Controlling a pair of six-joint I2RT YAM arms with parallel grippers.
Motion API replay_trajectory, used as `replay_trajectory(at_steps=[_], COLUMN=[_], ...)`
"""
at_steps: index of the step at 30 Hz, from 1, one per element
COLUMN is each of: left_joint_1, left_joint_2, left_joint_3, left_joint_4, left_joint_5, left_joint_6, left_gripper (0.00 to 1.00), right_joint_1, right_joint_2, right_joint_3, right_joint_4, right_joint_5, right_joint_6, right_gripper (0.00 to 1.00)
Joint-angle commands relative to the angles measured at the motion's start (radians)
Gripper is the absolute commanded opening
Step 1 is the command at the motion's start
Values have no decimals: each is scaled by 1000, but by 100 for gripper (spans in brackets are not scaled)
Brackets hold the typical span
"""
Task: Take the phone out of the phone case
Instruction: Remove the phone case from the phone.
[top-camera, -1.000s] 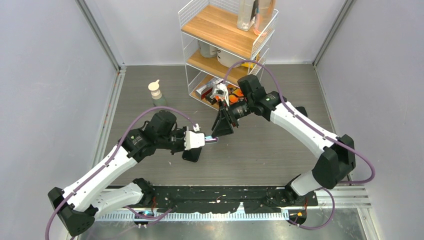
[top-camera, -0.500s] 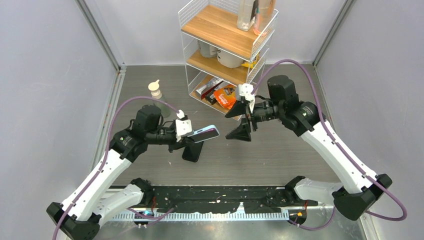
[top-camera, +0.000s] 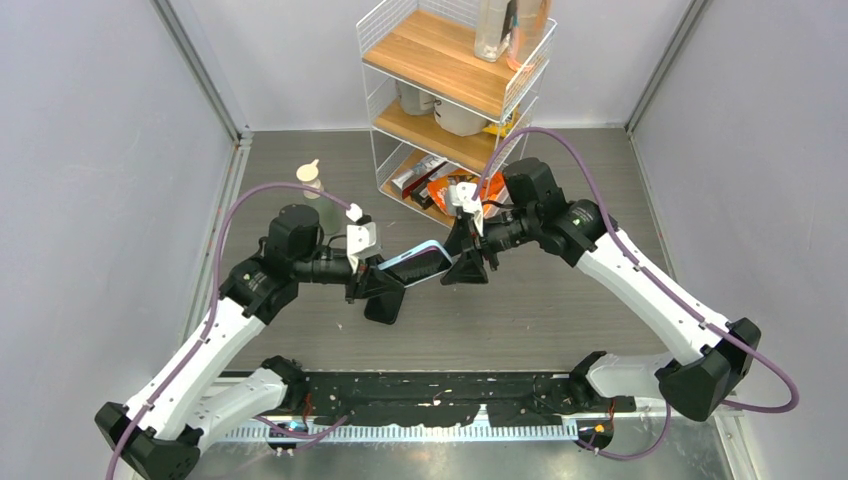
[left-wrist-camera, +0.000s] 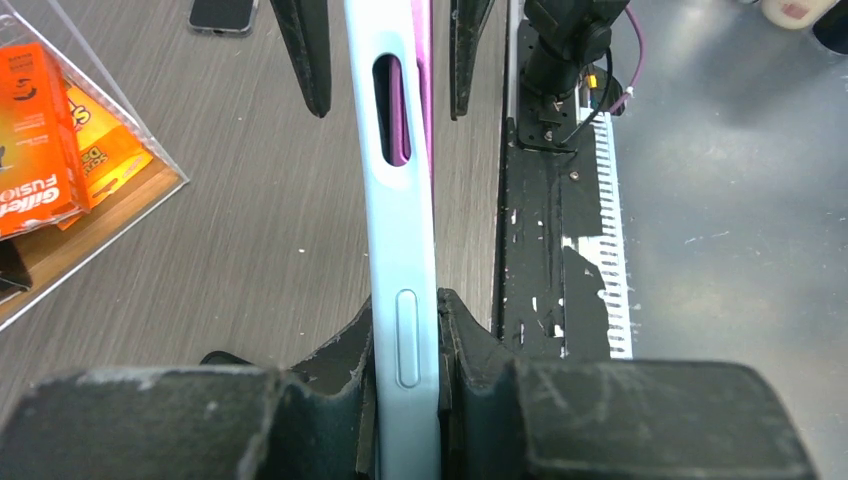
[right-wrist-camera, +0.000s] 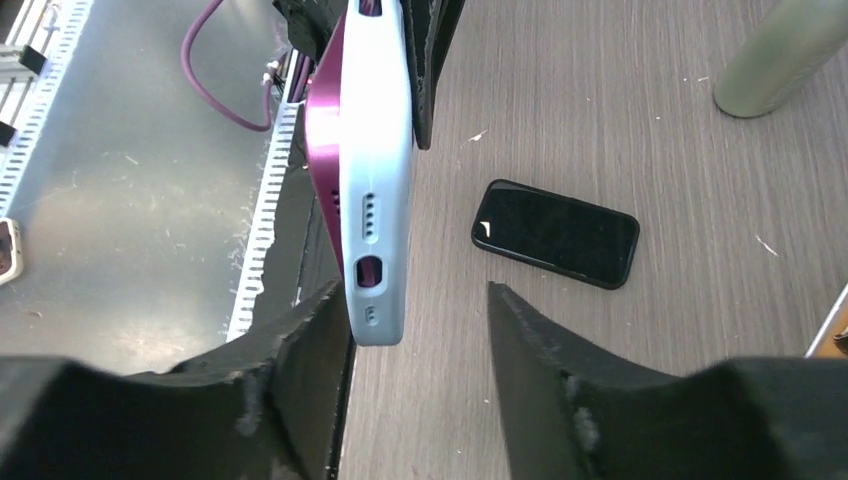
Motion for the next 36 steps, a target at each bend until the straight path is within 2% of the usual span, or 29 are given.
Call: replay_trajectory(at_steps=[1,2,3,4,5,7,12,18,22,36], left_joint_1=[5,5,6,5,5,5,6,5,5,-30], left_joint_2=[-6,-5,-4,-7,-6,-7,-2,11,22,56], left_joint_3=[-6,-8,-12,-16,-19,-23,-40,-50,-39,-34], left_joint_4=[132,136,145,153,160,171,150,-44,-171,-356], left_joint_5=[66,70,74,77,86,101,197,319,327,339], left_joint_6=[-57,-62,-68,-75,-82,-93,-42,222,365,604], left_gripper=[0,0,0,0,0,0,0,0,0,0], right_joint_1=[12,13,16,16,18,21,27,37,63,166], right_joint_2=[1,2,3,4,4,2,-19,-36,-42,-69], right_joint_3=[35,36,35,34,32,25,11,22,30,37], right_joint_4=[16,16,16,15,14,10,-13,-94,-130,-154], right_joint_5=[-24,-27,-29,-33,-36,-40,-37,-14,31,207], right_joint_6=[-14,-15,-17,-18,-24,-40,-129,-288,-378,-560], right_gripper=[46,41,29,24,15,7,6,6,6,6])
